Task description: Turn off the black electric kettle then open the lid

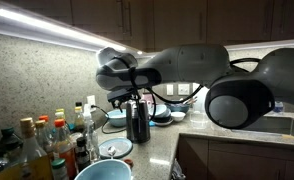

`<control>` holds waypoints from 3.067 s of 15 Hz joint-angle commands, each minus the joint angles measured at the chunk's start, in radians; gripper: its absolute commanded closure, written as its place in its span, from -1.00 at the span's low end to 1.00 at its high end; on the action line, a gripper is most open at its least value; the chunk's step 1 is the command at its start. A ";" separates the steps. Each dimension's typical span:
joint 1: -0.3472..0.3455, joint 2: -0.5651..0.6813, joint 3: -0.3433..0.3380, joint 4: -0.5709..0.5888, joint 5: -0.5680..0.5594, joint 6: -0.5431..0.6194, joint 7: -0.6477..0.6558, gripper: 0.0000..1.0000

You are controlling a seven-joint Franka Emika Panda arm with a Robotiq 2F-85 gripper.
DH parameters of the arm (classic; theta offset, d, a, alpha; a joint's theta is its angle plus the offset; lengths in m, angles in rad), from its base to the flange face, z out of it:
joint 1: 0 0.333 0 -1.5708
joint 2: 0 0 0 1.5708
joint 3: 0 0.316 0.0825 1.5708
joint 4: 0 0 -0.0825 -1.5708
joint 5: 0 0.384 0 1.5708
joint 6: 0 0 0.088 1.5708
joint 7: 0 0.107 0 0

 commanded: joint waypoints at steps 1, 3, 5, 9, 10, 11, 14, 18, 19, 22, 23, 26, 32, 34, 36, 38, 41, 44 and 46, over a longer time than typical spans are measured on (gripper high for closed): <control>-0.028 0.001 0.021 0.000 0.041 0.017 -0.054 -1.00; -0.028 0.000 0.028 -0.002 0.053 0.003 -0.058 -1.00; -0.012 -0.025 0.036 -0.051 0.044 0.002 -0.064 -1.00; -0.001 -0.026 0.039 -0.066 0.044 -0.018 -0.099 -1.00; -0.002 -0.028 0.039 -0.071 0.046 -0.027 -0.100 -1.00; -0.003 -0.027 0.040 -0.074 0.047 -0.033 -0.104 -1.00; -0.014 -0.020 0.044 -0.096 0.047 -0.047 -0.125 -1.00; -0.025 -0.022 0.044 -0.104 0.049 -0.054 -0.165 -1.00; -0.026 -0.023 0.044 -0.104 0.050 -0.057 -0.167 -1.00; -0.029 -0.026 0.042 -0.110 0.051 -0.077 -0.157 -1.00; -0.029 -0.025 0.039 -0.115 0.048 -0.091 -0.155 -1.00; -0.043 -0.013 0.037 -0.129 0.048 -0.122 -0.169 -1.00; -0.054 -0.017 0.038 -0.125 0.050 -0.152 -0.167 -1.00; -0.055 -0.016 0.034 -0.129 0.046 -0.163 -0.169 -1.00; -0.041 -0.010 0.020 -0.137 0.020 -0.171 -0.212 -1.00; -0.031 -0.006 0.009 -0.141 -0.003 -0.190 -0.282 -1.00; -0.033 0.079 -0.009 -0.010 -0.025 -0.299 -0.397 -1.00; 0.012 0.009 -0.042 -0.133 -0.082 -0.295 -0.454 -1.00; 0.043 0.013 -0.071 -0.119 -0.122 -0.294 -0.460 -1.00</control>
